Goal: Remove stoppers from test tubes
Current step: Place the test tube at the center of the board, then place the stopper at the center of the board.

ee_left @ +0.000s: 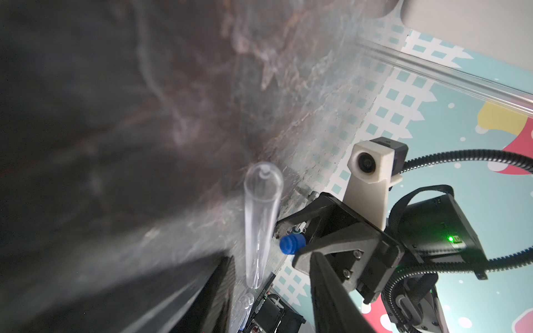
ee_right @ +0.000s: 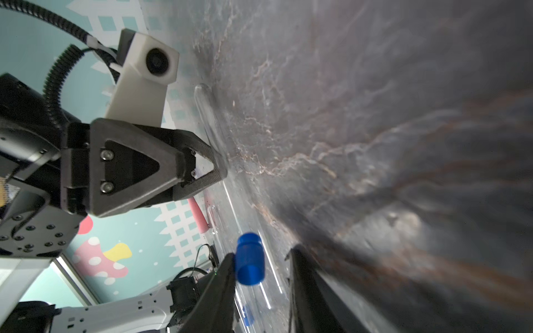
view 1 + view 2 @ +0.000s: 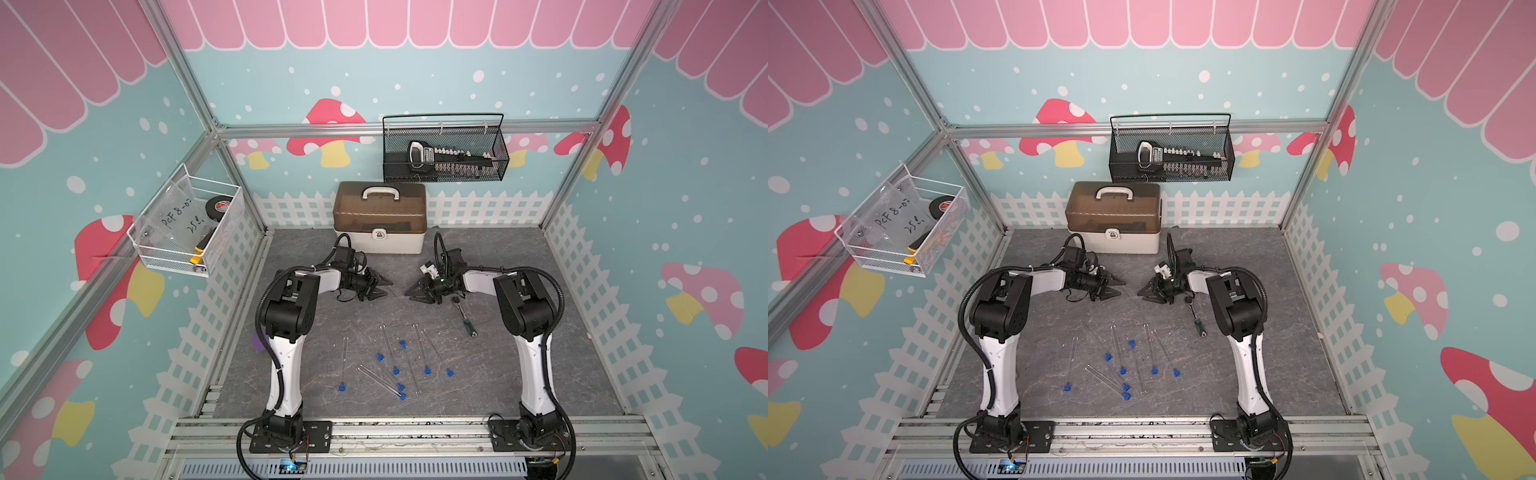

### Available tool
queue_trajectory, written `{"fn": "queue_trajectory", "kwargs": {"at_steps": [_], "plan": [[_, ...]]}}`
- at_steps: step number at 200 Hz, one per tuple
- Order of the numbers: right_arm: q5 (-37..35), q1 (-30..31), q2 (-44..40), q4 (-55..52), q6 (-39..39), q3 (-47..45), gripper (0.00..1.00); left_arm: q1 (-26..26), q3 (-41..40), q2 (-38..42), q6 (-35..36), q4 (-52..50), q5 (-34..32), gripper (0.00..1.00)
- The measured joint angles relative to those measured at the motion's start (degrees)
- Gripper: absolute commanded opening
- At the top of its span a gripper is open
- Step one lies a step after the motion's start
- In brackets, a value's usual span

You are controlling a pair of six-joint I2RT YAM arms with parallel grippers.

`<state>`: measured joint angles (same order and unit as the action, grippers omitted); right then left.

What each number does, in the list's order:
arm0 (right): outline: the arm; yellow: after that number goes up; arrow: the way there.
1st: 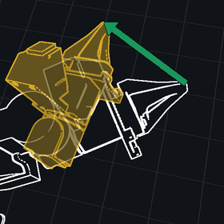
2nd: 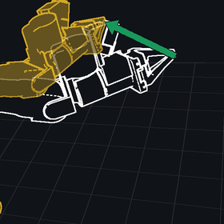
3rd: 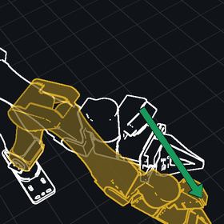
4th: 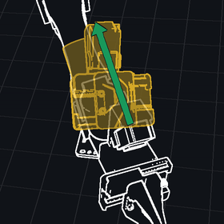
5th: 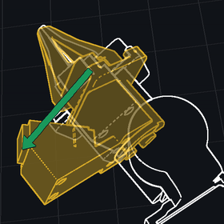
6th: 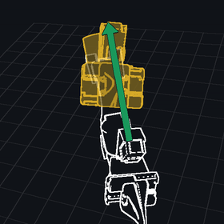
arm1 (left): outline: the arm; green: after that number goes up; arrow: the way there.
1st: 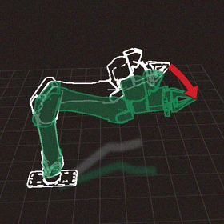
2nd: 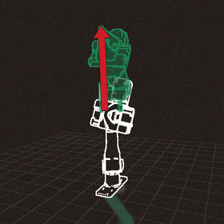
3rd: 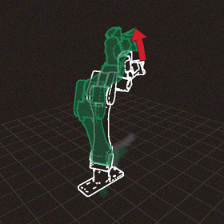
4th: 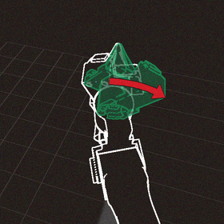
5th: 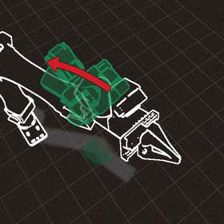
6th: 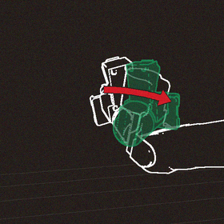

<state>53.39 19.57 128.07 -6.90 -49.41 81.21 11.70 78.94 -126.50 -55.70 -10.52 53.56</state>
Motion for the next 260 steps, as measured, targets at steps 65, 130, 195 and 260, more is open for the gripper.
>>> {"fn": "queue_trajectory", "kwargs": {"at_steps": [65, 130, 195, 260], "plan": [[-1.64, 0.02, 0.28, -6.29, 2.67, 3.06, 0.4, 0.02, 0.87, -0.44, -0.02, -0.87, 0.17, 0.44], [-4.76, 0.04, 0.76, -13.53, 5.35, 6.47, 0.4, 0.02, 0.9, -0.46, 0.0, -0.87, 0.22, 0.44], [-4.2, 0.04, 3.1, -19.71, 8.04, 11.21, 0.44, 0.61, 2.01, -1.29, -0.46, -0.81, 0.61, 0.44], [-5.16, 0.7, 5.16, -26.75, 9.7, 16.79, 0.5, 2.69, 2.75, -2.08, -2.03, 0.59, 0.87, 0.44]]}}
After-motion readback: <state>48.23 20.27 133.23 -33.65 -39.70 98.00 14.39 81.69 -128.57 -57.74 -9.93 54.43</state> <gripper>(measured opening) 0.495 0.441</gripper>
